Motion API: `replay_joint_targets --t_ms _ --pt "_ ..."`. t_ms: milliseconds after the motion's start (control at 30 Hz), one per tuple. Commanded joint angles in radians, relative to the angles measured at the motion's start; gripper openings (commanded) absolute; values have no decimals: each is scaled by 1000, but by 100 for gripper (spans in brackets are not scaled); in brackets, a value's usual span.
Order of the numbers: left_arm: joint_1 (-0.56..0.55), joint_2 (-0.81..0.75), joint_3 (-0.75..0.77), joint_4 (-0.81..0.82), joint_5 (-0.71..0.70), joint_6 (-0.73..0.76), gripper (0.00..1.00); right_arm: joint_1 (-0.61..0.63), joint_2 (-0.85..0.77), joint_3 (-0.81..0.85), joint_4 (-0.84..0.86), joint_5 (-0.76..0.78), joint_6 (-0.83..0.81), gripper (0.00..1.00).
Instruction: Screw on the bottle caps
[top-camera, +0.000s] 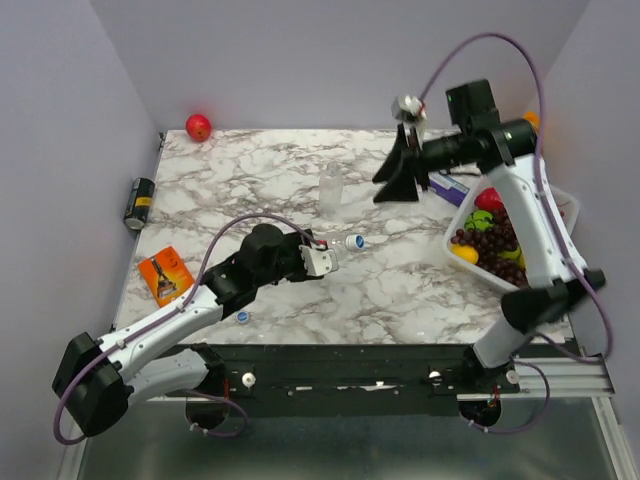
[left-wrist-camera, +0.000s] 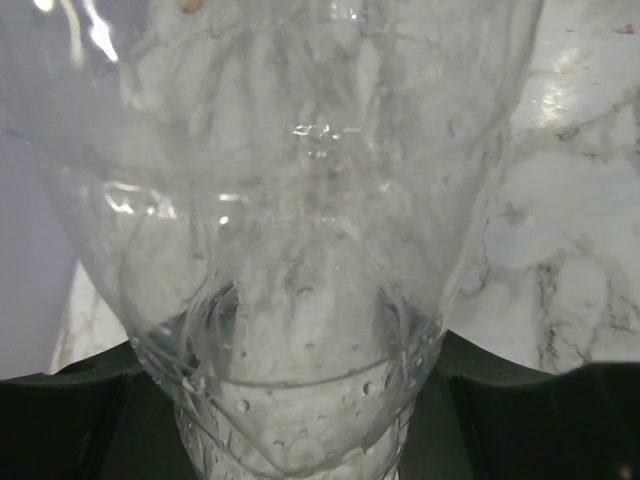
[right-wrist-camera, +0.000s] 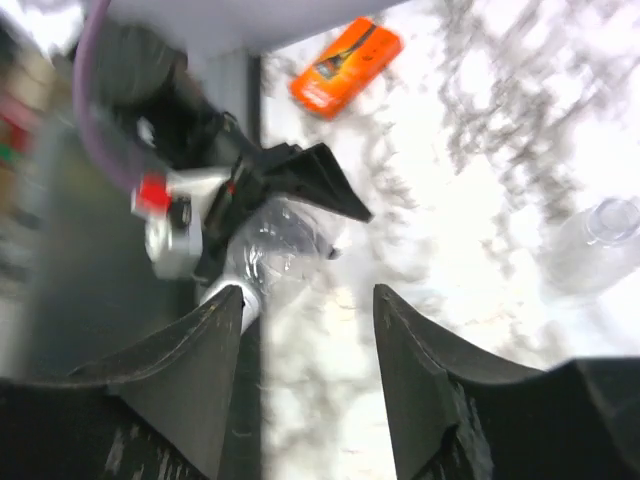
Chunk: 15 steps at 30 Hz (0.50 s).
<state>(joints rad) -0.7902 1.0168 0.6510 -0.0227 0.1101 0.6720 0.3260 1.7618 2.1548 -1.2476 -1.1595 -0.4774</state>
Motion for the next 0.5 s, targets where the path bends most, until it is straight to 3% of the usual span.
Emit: replay_joint_targets --t_ms 0,33,133,467 --pt "91 43 108 -246 379 -104 0 74 -329 -424 104 194 -680 66" --pt "95 48 120 -262 384 -104 0 96 -372 -557 167 210 -734 66" --pt "100 62 151 -282 402 -83 0 128 -473 -641 204 218 -868 66" --pt "100 104 202 -303 415 -17 0 212 -438 -613 140 219 -1012 63"
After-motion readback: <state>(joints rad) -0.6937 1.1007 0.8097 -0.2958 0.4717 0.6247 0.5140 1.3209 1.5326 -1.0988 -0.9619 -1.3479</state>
